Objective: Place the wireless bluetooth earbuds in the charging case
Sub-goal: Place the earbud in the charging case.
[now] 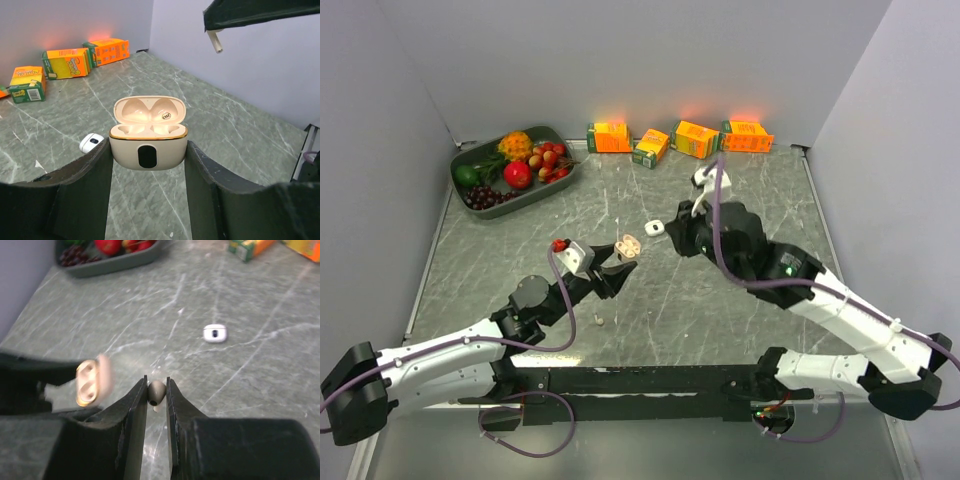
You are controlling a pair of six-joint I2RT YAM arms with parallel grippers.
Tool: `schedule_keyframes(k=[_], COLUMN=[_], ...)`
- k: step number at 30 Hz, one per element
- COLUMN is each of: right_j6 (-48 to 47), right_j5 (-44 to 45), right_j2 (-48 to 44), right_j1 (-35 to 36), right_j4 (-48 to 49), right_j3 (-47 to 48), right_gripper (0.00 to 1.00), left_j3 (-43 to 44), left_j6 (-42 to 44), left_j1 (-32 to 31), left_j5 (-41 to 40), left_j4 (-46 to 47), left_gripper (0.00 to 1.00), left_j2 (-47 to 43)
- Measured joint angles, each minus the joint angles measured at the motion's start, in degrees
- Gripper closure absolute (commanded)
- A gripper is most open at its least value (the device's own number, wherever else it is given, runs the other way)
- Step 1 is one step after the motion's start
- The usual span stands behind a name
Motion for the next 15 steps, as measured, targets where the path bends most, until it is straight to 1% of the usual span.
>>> schedule_keyframes(k=[4, 9, 15], right_j6=[-4.3, -6.8, -7.2], right_j5=[-1.4, -0.9, 0.4], right_j2=[-4.8, -6.7, -7.2], right_j1=[4.2, 7.3, 9.5], right_j4=[6.7, 12.5, 17.7], right_j3=[-6.4, -8.9, -10.7], right_gripper=[1.00, 1.00, 1.00], left_j3=[0.0, 0.0, -3.5], left_j6=[2.1, 6.5, 16.0], left_j1=[0.0, -0.6, -3.8], left_j5=[1.2, -0.4, -3.8], left_j4=[0.5, 2.0, 10.2], left_gripper=[0.99, 0.99, 0.99], left_j2=[1.5, 3.8, 4.8])
